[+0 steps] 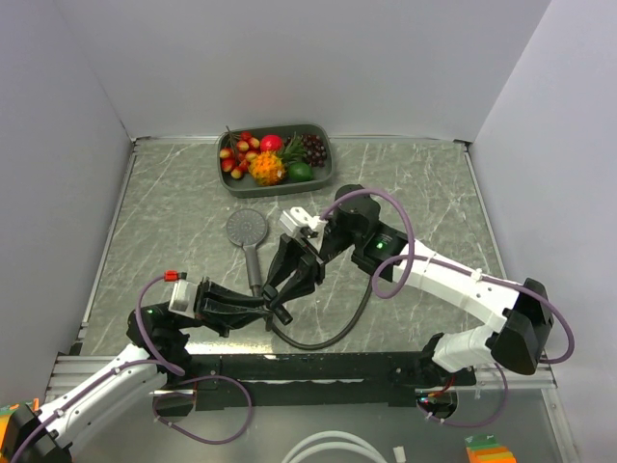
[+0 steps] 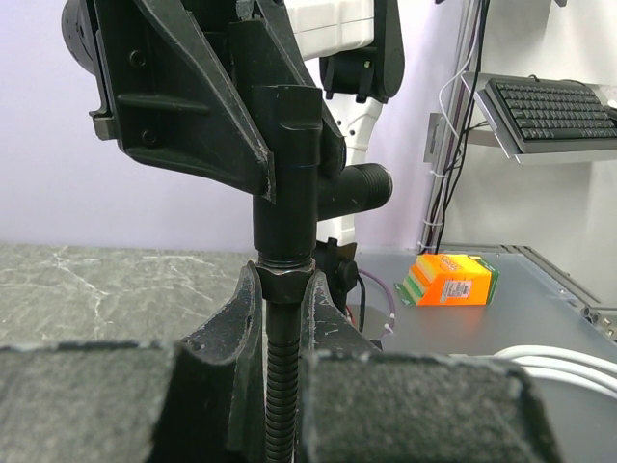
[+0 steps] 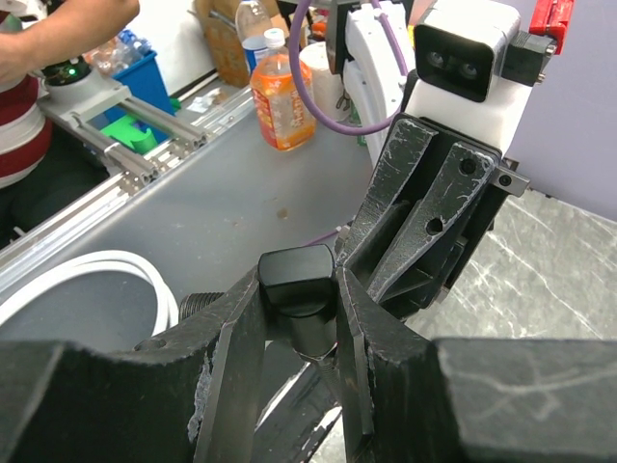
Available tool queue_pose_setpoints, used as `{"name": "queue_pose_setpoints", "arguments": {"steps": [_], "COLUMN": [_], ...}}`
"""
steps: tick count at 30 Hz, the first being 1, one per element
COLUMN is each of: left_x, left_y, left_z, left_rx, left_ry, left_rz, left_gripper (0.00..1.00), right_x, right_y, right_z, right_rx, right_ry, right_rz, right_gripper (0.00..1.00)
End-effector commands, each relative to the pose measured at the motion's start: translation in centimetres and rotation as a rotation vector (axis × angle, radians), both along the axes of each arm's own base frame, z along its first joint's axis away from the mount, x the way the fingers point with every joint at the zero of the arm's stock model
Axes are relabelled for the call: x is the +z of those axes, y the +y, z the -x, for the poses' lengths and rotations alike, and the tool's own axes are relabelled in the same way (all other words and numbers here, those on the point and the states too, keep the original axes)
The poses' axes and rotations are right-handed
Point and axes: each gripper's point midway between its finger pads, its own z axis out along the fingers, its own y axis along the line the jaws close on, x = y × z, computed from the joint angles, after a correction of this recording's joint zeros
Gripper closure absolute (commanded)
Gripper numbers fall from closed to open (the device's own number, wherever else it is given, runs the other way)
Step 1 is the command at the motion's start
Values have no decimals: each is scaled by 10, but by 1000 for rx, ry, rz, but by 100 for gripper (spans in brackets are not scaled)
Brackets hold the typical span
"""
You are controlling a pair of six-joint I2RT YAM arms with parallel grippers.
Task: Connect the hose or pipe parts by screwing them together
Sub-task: Install the adaptor on the pipeline.
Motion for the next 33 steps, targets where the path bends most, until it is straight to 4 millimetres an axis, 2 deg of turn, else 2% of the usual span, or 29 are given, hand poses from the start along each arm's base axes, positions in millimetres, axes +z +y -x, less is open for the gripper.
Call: {"name": "queue_pose_setpoints", "arguments": {"steps": [1, 7, 8, 11, 12, 14, 15, 18, 24, 25, 33], "left_x": [38, 40, 40, 41, 41, 42, 42, 45, 50, 51, 53], "left_y": [15, 16, 16, 17, 18, 18, 19, 20, 25, 26, 28], "left_z": [10, 8, 7, 4, 4, 2, 2, -1, -12, -14, -21], "left_rx": [28, 40, 47, 62, 64, 75, 78, 103, 164, 172, 199], "left_ry": [-115, -117, -117, -118, -121, -122, -122, -133, -132, -129, -105], "left_rz": [134, 137, 139, 142, 144, 148, 148, 155, 172, 175, 178], "left_gripper": [99, 98, 99, 99, 99, 98, 99, 99, 99, 99, 99], "right_x": [0, -5, 0, -9, 0, -3, 5, 2, -11, -18, -28], "right_y": [-14, -7, -7, -9, -8, -6, -6, -3, -1, 0, 4], "right_z": [8, 3, 3, 5, 4, 3, 3, 0, -3, -4, -3], "right_rx": [21, -3, -6, -22, -36, -45, -48, -63, -141, -153, -176], "right_ry": [7, 30, 19, 62, 35, 80, 60, 104, 91, 74, 71], "right_rz": [6, -1, -33, -39, -99, -92, -143, -139, -113, -96, -50], "right_gripper": [100, 100, 100, 100, 100, 100, 100, 100, 100, 100, 100]}}
